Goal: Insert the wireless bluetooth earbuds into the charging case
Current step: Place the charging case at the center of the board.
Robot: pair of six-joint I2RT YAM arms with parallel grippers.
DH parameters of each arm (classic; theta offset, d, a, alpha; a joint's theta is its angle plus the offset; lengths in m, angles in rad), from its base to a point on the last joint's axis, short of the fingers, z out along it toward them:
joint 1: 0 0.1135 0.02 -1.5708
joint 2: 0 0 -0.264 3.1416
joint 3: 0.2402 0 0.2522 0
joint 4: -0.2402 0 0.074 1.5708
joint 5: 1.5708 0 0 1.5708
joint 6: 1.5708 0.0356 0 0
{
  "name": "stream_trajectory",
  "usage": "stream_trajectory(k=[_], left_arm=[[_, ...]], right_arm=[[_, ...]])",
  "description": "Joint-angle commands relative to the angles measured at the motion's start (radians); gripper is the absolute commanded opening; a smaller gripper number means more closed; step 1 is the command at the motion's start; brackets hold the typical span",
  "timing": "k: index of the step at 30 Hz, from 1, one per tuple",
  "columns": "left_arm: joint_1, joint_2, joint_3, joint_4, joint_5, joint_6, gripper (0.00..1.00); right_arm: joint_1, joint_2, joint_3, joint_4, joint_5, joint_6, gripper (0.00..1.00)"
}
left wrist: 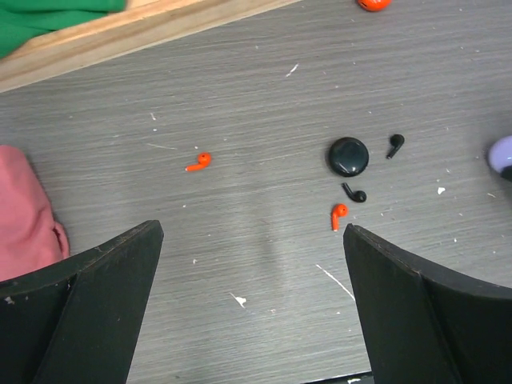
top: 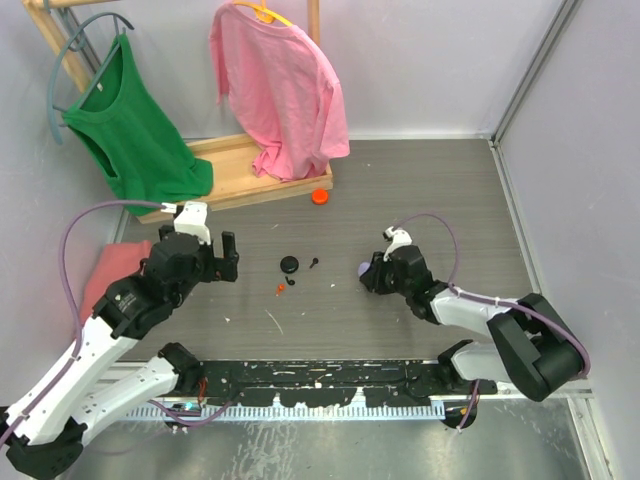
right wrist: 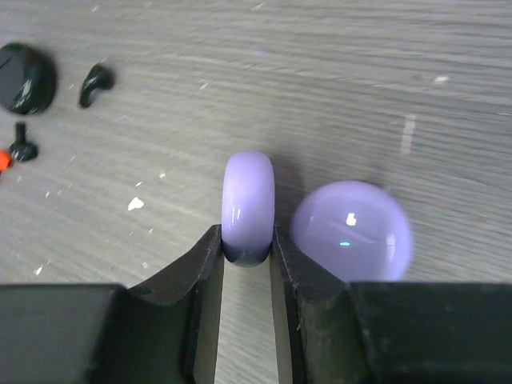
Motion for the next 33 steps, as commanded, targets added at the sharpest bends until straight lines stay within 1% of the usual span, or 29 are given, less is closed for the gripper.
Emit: stream_trajectory(k=[1, 7, 10, 12, 14, 18, 22, 24, 27, 29, 31, 33], left_arm=[[0.001, -0.008, 0.032, 0.017, -0.074, 0.032, 0.98], [0.001, 0.012, 0.02, 0.035, -0.032, 0.041, 0.98], [0.001, 0.034, 0.023, 0.033, -0.031, 0.036, 0.98], [0.003, 0.041, 0.022, 0.027, -0.042, 0.027, 0.98], [0.004, 0.045, 0.02, 0.02, -0.056, 0.014, 0.98], [0.018, 0.04, 0.014, 0.013, -0.065, -0.002, 0.98], [0.029, 0.04, 0.005, 0.007, -0.059, -0.014, 0.98], [0.036, 0.048, 0.003, 0.002, -0.06, -0.021, 0.98], [0.048, 0.062, 0.004, -0.006, -0.057, -0.032, 0.98], [0.057, 0.077, 0.005, -0.013, -0.05, -0.039, 0.98], [0.069, 0.09, 0.008, -0.016, -0.036, -0.045, 0.98], [0.084, 0.1, 0.011, -0.015, -0.016, -0.049, 0.98]], right_arm=[[-0.069, -0.042, 0.024, -0.101, 0.121, 0.062, 0.01], [-0.176, -0.116, 0.011, -0.185, 0.184, 0.112, 0.01], [-0.201, -0.144, 0.005, -0.186, 0.173, 0.112, 0.01], [-0.203, -0.15, 0.002, -0.149, 0.116, 0.1, 0.02], [-0.203, -0.136, 0.005, -0.094, 0.02, 0.091, 0.04], [-0.203, -0.052, 0.038, -0.022, -0.142, 0.089, 0.08], [-0.203, 0.04, 0.083, -0.026, -0.173, 0.088, 0.12], [-0.203, 0.058, 0.094, -0.051, -0.15, 0.093, 0.16], [-0.204, 0.043, 0.101, -0.108, -0.089, 0.091, 0.28], [-0.205, 0.023, 0.109, -0.152, -0.057, 0.078, 0.34], [-0.206, 0.002, 0.117, -0.184, -0.043, 0.057, 0.39], [-0.205, -0.013, 0.13, -0.217, -0.042, 0.037, 0.46]])
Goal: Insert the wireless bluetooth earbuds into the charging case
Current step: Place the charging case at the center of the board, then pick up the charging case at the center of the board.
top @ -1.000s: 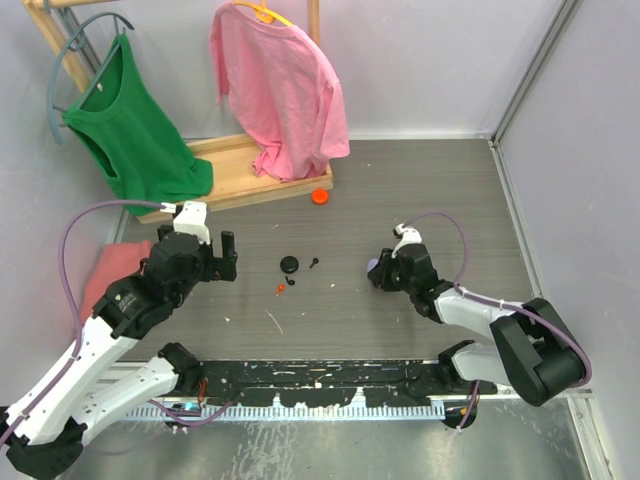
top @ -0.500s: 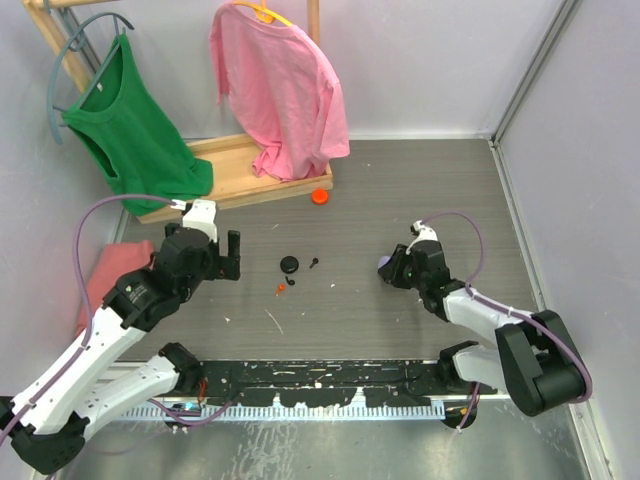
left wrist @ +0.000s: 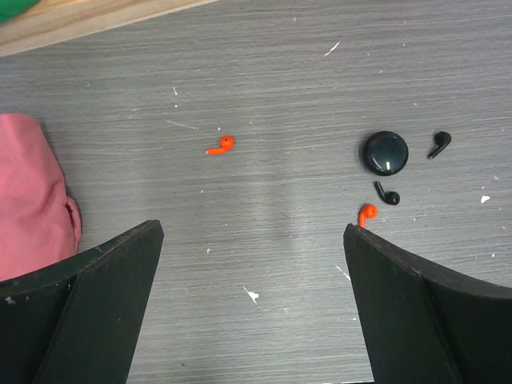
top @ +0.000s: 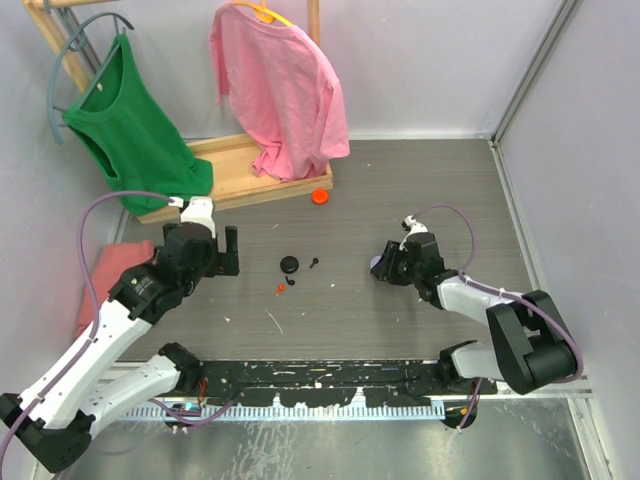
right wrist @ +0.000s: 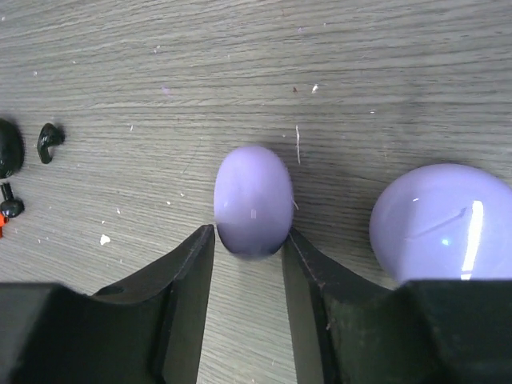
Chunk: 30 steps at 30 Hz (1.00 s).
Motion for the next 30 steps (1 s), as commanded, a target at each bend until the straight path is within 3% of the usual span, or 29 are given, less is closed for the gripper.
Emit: stream_trajectory(k=[1, 5, 12, 18, 20, 24, 30], left_arm=[[0.029, 0.015, 0.012, -0.001, 0.028, -0.024, 0.98], [0.035, 0.039, 0.015, 0.009, 0.084, -0.042, 0.98], [0.034, 0.163, 0.051, 0.011, 0.198, -0.127, 0.98], [0.013, 0.321, 0.089, 0.032, 0.28, -0.229, 0.98], [-0.01, 0.372, 0.1, 0.047, 0.265, -0.252, 0.98], [-0.054, 0.5, 0.136, 0.061, 0.212, -0.29, 0.98], [-0.128, 0.655, 0.195, 0.067, 0.087, -0.354, 0.98]], right_arm=[[-0.002, -0.053, 0.057, -0.096, 0.04, -0.057, 0.49], [-0.004, -0.079, 0.092, -0.161, 0.021, -0.089, 0.6], [-0.003, -0.191, 0.1, -0.189, -0.013, -0.168, 0.72], [-0.003, -0.289, 0.071, -0.168, 0.029, -0.212, 0.88], [-0.003, -0.332, 0.046, -0.128, 0.036, -0.208, 0.99], [-0.003, -0.408, -0.008, -0.063, 0.142, -0.113, 1.0], [-0.003, -0.531, -0.016, -0.106, 0.289, -0.022, 1.0]])
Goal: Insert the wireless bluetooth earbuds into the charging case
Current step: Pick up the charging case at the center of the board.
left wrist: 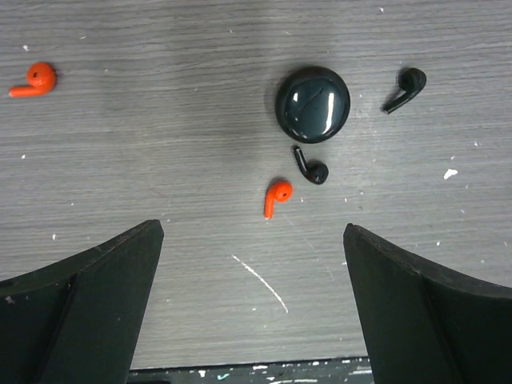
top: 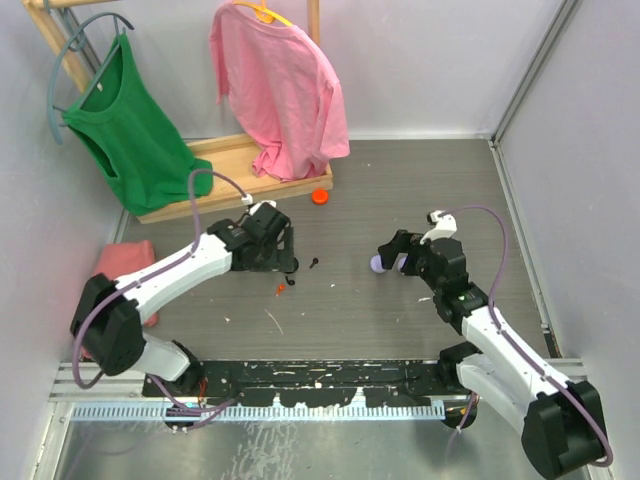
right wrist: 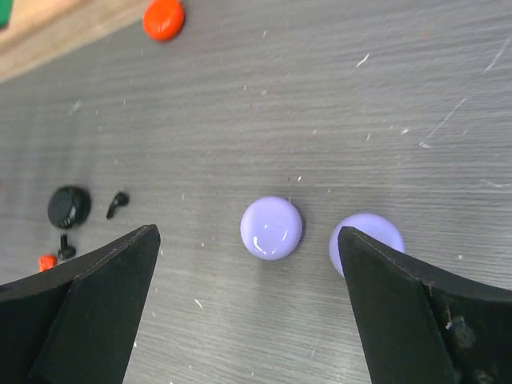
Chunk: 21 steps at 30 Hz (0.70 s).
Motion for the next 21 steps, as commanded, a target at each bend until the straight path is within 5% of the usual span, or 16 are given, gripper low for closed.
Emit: stream_trajectory(k=[1, 17, 21], left_arm=[[-0.056, 0.085, 0.075, 0.036, -0.125, -0.072, 0.98], [-0.084, 0.403, 0.231, 0.072, -0.238, -0.268, 1.0], [-0.085, 0.458, 0.262, 0.07, -0.243, -0.305, 0.93]], right_arm=[[-0.004, -0.103, -0.011, 0.046, 0.14, 0.076, 1.0], [-0.004, -0.146, -0.068, 0.08, 0.068, 0.041, 1.0], [-0.003, -0.126, -0.063, 0.081, 0.051, 0.04, 1.0]])
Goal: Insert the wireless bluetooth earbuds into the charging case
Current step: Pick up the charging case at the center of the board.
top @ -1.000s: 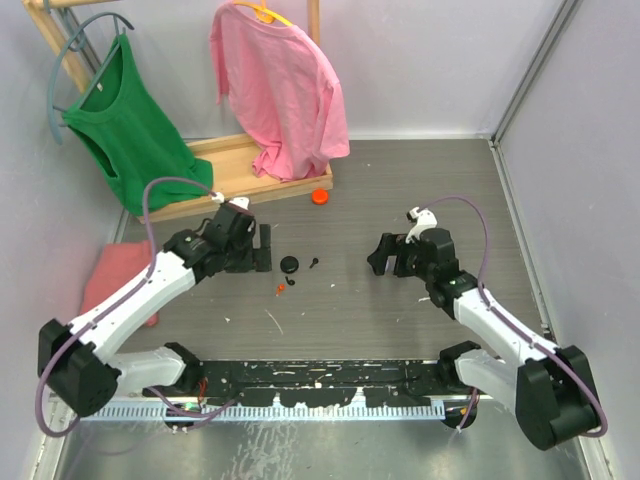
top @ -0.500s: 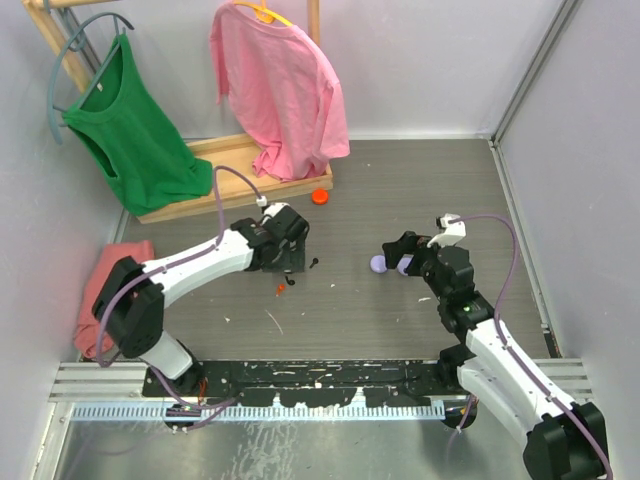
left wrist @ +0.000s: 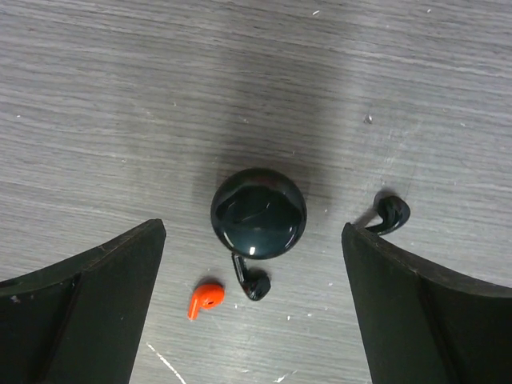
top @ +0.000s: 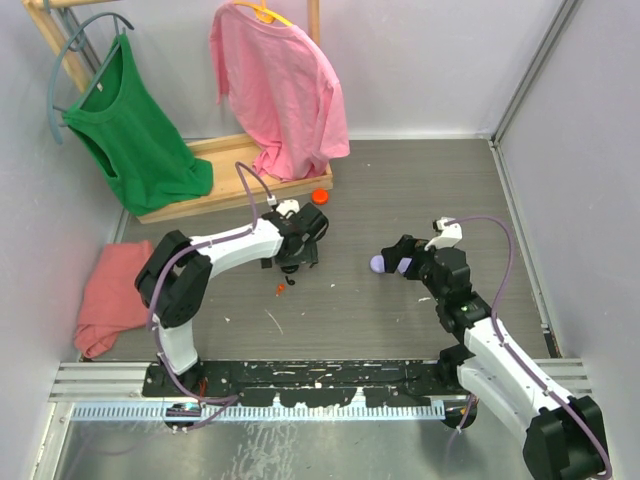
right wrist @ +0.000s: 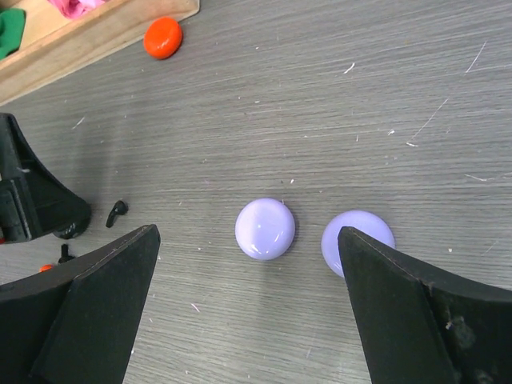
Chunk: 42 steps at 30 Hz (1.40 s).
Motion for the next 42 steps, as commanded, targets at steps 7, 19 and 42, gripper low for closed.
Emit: stream_trajectory(k=[7, 19, 42], left_arm=[[-0.001, 0.093, 0.093, -0.022, -0.067, -0.119, 0.76], [0.037, 0.084, -0.011, 0.05, 0.035, -0.18, 0.63], [0.024, -0.223, -0.125, 0.166, 0.1, -0.166, 0.43]], right_arm=[[-0.003, 0.011, 0.02, 0.04, -0.028, -0.009, 0.99], [-0.004, 0.037, 0.034, 0.033, -0.073, -0.025, 0.95], [0.068, 0.151, -0.018, 0.431, -0.389, 0.01, 0.82]])
